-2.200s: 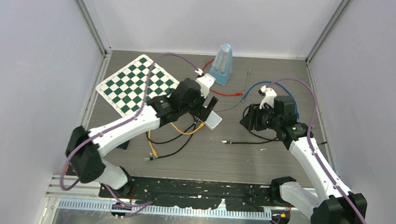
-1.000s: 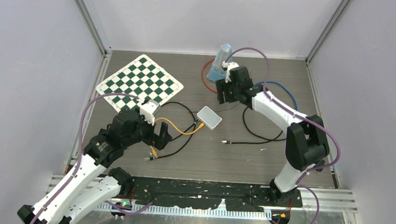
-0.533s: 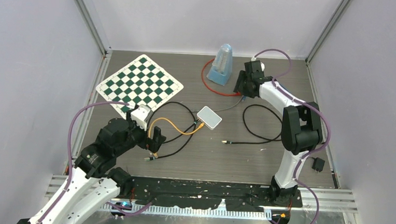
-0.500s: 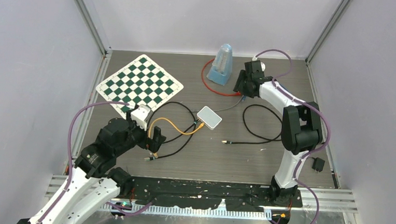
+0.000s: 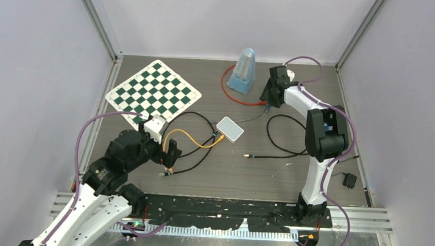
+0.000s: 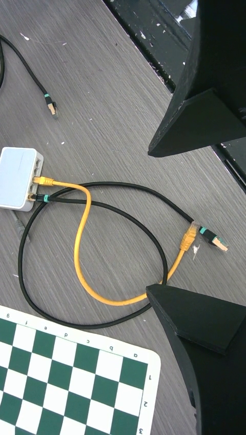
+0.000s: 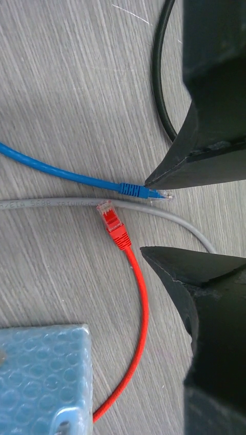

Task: Insert the plug into the switch port
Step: Pick up the connector from the center of the board.

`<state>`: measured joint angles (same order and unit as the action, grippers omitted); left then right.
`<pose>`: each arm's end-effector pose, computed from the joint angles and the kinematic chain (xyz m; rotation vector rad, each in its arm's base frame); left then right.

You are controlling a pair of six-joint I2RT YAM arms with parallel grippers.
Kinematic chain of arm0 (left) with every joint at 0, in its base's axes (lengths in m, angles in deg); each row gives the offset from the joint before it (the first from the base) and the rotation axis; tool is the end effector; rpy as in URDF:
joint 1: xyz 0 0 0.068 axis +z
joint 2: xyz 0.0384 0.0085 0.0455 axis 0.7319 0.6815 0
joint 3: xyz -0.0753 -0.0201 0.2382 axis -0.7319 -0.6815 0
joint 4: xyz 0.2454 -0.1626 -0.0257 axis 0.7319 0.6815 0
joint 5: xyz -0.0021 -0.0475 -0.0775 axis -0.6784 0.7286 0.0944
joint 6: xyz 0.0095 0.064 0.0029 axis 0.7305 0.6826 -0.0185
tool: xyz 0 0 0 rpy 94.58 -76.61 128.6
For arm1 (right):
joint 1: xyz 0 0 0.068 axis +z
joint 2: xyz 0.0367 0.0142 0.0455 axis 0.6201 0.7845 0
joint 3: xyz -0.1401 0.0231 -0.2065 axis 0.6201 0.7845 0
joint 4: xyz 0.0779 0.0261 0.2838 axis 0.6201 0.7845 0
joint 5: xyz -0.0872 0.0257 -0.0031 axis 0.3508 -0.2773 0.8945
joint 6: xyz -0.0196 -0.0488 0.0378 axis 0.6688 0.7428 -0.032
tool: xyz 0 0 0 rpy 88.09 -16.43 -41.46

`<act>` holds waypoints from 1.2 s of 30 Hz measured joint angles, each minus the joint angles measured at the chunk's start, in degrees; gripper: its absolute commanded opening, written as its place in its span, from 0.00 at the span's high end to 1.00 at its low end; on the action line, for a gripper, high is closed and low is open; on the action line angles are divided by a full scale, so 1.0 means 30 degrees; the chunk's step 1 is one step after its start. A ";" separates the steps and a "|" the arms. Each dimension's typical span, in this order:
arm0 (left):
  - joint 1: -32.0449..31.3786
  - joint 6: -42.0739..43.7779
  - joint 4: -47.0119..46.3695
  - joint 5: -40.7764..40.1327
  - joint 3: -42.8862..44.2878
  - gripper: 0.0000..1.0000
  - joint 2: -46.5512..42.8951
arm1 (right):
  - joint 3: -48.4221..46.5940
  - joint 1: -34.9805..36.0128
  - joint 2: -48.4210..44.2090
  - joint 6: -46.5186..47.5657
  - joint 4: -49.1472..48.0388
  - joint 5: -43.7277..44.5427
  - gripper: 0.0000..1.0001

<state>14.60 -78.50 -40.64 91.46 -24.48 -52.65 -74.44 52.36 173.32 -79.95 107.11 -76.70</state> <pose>0.1543 -0.1007 0.2856 0.4782 2.0125 -0.4766 0.4562 0.1057 0.1464 0.4722 2.4321 0.1516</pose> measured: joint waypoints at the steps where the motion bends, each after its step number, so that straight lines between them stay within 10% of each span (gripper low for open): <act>1: 0.0000 0.0000 0.0007 0.0000 0.0000 0.01 -0.0007 | 0.0000 0.0000 0.0066 -0.0007 0.0102 0.0007 0.50; 36: 0.0000 0.0080 0.0015 -0.1202 0.0000 0.01 0.0000 | 0.1734 0.0007 -0.0401 0.0809 -0.0058 0.0204 0.95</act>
<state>14.60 -78.26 -40.60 87.85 -24.48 -52.65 -69.23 52.39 172.12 -77.52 106.94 -76.09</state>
